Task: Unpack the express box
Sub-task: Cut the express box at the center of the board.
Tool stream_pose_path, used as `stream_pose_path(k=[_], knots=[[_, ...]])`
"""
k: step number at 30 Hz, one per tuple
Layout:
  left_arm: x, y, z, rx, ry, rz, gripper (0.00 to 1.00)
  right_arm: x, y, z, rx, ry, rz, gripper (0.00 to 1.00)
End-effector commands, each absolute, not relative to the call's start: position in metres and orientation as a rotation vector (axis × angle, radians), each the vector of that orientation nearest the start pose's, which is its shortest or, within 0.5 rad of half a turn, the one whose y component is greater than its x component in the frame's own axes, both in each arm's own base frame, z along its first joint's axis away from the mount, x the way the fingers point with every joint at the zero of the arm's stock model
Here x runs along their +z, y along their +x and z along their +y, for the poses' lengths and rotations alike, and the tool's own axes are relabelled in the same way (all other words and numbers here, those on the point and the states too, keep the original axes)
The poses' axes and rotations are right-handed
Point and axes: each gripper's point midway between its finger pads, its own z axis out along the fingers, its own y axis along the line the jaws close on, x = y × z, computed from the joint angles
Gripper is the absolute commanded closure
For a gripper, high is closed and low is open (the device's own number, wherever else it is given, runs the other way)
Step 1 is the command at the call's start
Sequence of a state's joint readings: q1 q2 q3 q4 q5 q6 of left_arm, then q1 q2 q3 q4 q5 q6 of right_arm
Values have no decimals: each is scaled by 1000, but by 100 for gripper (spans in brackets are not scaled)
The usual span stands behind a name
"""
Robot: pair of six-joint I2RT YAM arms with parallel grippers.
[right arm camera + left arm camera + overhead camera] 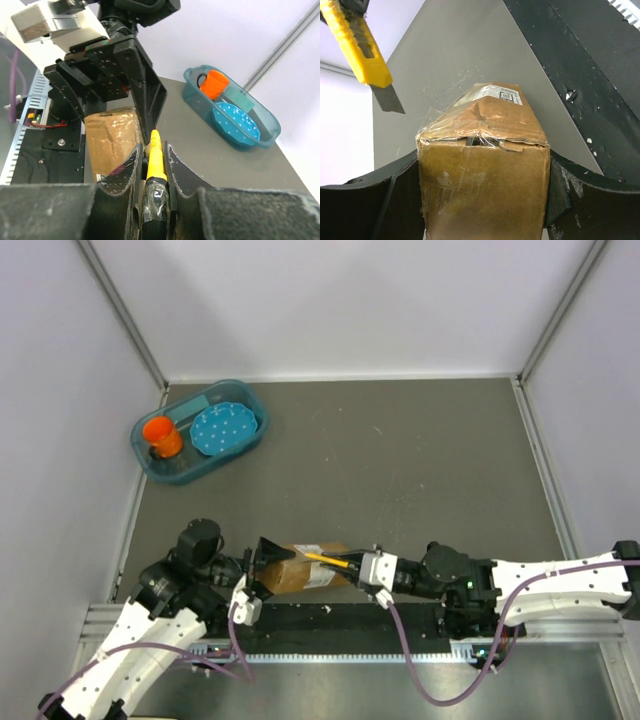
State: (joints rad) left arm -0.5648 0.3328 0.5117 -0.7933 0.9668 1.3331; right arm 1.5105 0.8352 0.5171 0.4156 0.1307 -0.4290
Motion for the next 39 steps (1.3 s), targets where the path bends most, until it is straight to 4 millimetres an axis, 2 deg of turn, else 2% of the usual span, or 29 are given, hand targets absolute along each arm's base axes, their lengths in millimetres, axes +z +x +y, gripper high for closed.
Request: stream_pose_path(k=[1,5,12,20,33,39], knots=[[160,69,-182,-615,1853,831,48,293,50,347,810,-1164,885,100],[159,68,-181,-625,1858,853,44,291,45,349,825,-1179,885,100],[158,67,-180,-627,1862,861,43,293,42,349,837,-1170,881,100],[158,66,-179,-631,1872,862,39,291,42,359,834,-1171,868,100],[156,62,-177,-640,1895,848,39,298,41,368,834,-1160,837,100],[156,60,-176,-642,1905,844,40,293,42,371,826,-1172,845,100]])
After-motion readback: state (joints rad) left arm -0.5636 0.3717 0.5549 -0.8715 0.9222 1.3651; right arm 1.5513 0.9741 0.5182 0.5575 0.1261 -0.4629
